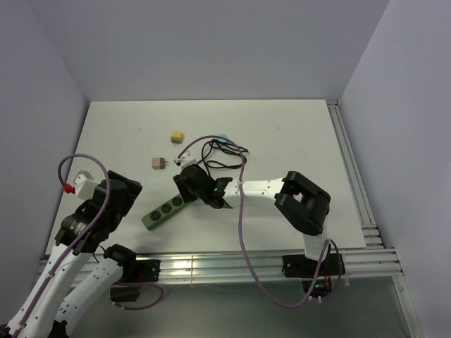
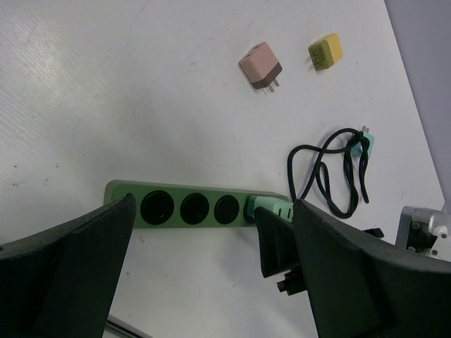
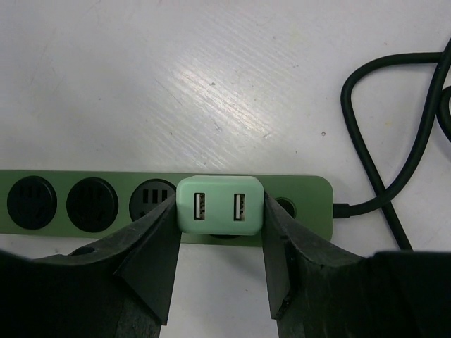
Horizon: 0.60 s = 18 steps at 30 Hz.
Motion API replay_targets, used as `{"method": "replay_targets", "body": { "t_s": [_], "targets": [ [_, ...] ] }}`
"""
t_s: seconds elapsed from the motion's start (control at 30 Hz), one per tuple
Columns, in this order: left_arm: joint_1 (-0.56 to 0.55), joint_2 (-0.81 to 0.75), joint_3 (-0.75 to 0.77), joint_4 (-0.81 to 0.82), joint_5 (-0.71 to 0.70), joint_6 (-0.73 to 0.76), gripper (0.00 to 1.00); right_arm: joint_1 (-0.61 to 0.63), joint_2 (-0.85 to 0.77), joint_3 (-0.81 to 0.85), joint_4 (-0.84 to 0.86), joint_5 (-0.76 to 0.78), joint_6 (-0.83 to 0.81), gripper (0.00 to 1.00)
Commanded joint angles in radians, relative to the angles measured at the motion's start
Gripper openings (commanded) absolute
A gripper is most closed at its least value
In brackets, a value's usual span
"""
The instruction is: Insert the plug
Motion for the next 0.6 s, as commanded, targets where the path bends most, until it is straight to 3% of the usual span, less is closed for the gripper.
{"method": "replay_targets", "body": {
  "t_s": [0.0,0.23,0.57],
  "targets": [
    [0.006,-0.01,0.011,0.003,0.013,0.008,0.98,-0.001,0.179,-0.126,-0.305,-0.138,0.048,0.0],
    [0.004,-0.018,0.017,-0.009,0.019,0.0,0.98,0.023,0.257,0.044,-0.484,-0.014,0.053,0.0],
    [0.004,-0.03,0.023,-0.008,0.019,0.005,0.97,0.064,0.352,0.013,-0.582,0.178,0.203,0.0]
  ]
}}
